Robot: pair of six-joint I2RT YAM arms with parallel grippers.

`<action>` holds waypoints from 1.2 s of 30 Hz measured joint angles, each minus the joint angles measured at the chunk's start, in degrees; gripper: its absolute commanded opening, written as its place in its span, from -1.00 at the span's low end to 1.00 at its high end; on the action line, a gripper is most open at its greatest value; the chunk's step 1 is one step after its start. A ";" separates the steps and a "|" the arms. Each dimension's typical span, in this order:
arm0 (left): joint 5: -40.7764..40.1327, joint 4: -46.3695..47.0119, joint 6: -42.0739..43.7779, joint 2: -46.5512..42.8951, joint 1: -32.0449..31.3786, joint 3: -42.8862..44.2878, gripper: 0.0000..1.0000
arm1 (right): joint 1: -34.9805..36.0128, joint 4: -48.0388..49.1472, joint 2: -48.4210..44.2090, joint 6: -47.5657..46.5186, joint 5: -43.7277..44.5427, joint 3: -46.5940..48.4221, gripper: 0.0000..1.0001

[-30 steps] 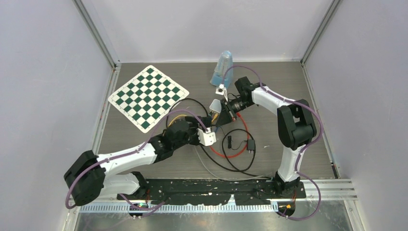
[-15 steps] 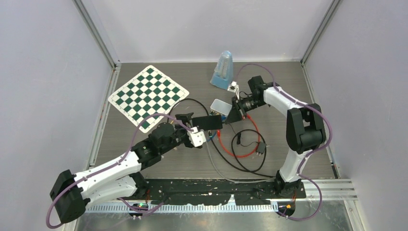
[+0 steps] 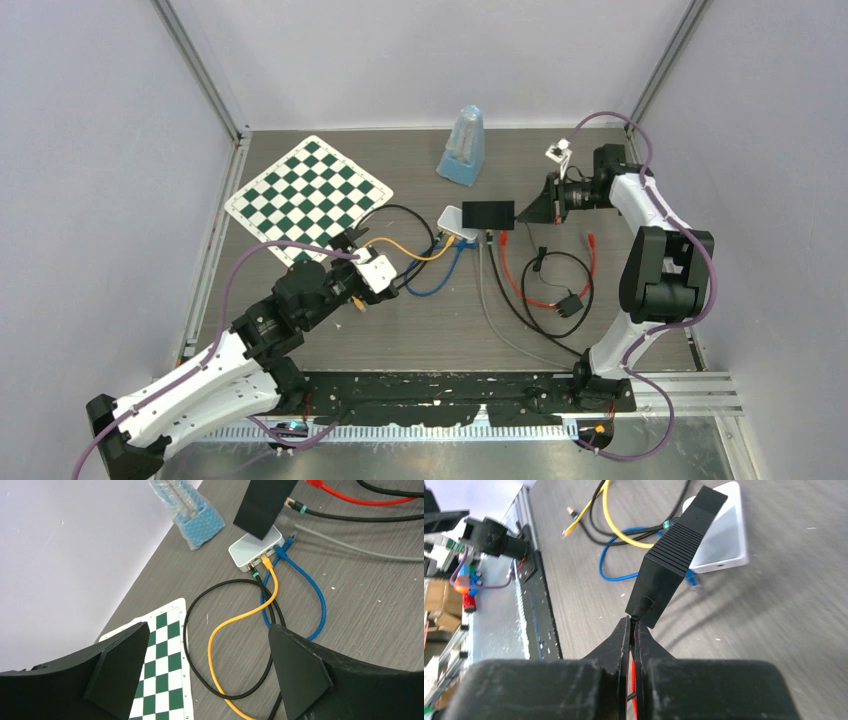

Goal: Insert the plug into the switch port
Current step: Place the switch port at the center of the board, then reset both arms

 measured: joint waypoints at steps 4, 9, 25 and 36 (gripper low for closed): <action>-0.55 -3.41 -2.78 -1.95 0.00 0.72 0.83 | -5.01 -0.13 1.99 1.42 0.07 4.17 -0.90; -1.38 -6.80 -5.27 -3.50 0.00 0.57 0.83 | -9.31 2.08 7.82 5.55 1.29 10.60 -0.90; -1.05 -12.76 -5.97 -3.72 -0.02 0.55 0.83 | -16.02 4.20 29.05 17.44 5.99 24.63 -0.10; 1.22 -12.85 -7.34 -6.40 -0.02 0.55 0.97 | -18.86 2.99 26.88 22.29 15.15 26.18 0.89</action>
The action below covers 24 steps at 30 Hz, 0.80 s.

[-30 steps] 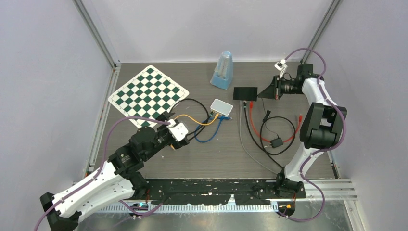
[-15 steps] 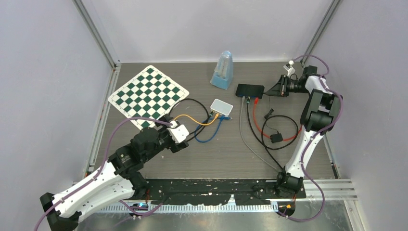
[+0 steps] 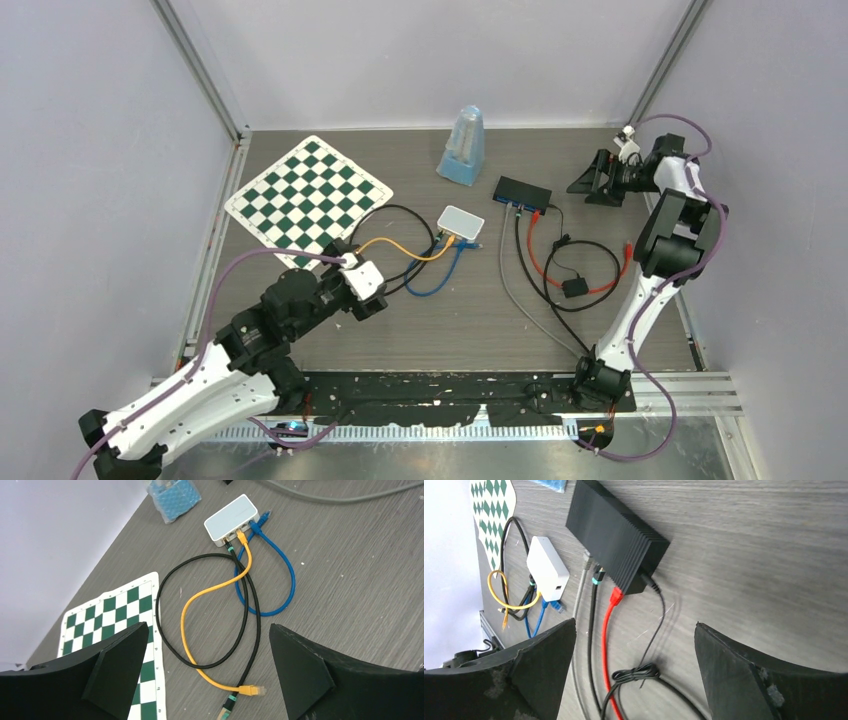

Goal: Insert the plug into the switch port
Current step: Reset both arms

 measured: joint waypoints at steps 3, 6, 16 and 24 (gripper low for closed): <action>-0.79 0.00 -2.32 -0.35 0.00 0.46 0.99 | 0.50 -0.11 -5.51 1.70 2.16 -3.15 0.89; -1.95 -0.57 -5.03 0.07 0.00 2.84 0.99 | 1.95 -0.09 -14.32 2.19 4.66 -7.69 0.89; -6.19 -4.17 -21.38 8.66 6.36 15.96 0.99 | 19.45 2.78 -50.38 9.40 20.52 -27.08 0.89; -0.74 -5.25 -32.50 7.82 11.10 16.26 0.99 | 31.74 5.60 -73.48 17.46 26.88 -41.05 0.89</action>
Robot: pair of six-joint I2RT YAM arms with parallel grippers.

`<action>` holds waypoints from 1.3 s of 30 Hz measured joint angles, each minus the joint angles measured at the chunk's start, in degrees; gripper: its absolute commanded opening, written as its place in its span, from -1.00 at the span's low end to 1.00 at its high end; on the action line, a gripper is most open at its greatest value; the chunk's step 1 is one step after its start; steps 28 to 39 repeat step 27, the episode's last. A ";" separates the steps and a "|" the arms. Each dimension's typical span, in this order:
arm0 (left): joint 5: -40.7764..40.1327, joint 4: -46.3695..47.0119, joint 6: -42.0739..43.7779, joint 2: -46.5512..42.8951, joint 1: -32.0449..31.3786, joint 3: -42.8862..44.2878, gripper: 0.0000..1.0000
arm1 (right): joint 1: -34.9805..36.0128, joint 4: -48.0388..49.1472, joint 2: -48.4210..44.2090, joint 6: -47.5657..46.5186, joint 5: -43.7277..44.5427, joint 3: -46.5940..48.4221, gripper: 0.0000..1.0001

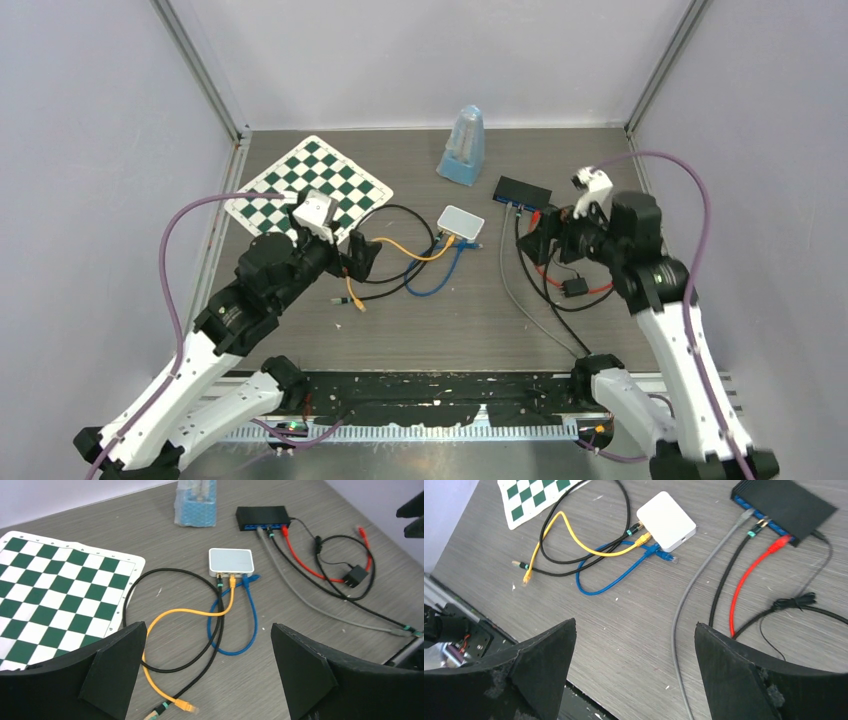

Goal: Insert the plug into the switch port
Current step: Reset both arms

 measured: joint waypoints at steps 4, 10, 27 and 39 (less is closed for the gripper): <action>1.70 -0.22 -2.03 -3.85 0.00 -0.92 0.99 | 0.00 2.36 -15.37 4.00 6.36 -7.23 0.89; 2.14 0.85 -3.48 -12.44 0.00 -9.03 0.99 | 0.00 2.95 -26.95 5.75 11.02 -11.26 0.89; 2.16 3.15 -3.37 -16.06 0.00 -13.79 0.99 | 0.00 2.08 -27.21 8.76 10.45 -12.85 0.89; 2.16 3.15 -3.37 -16.06 0.00 -13.79 0.99 | 0.00 2.08 -27.21 8.76 10.45 -12.85 0.89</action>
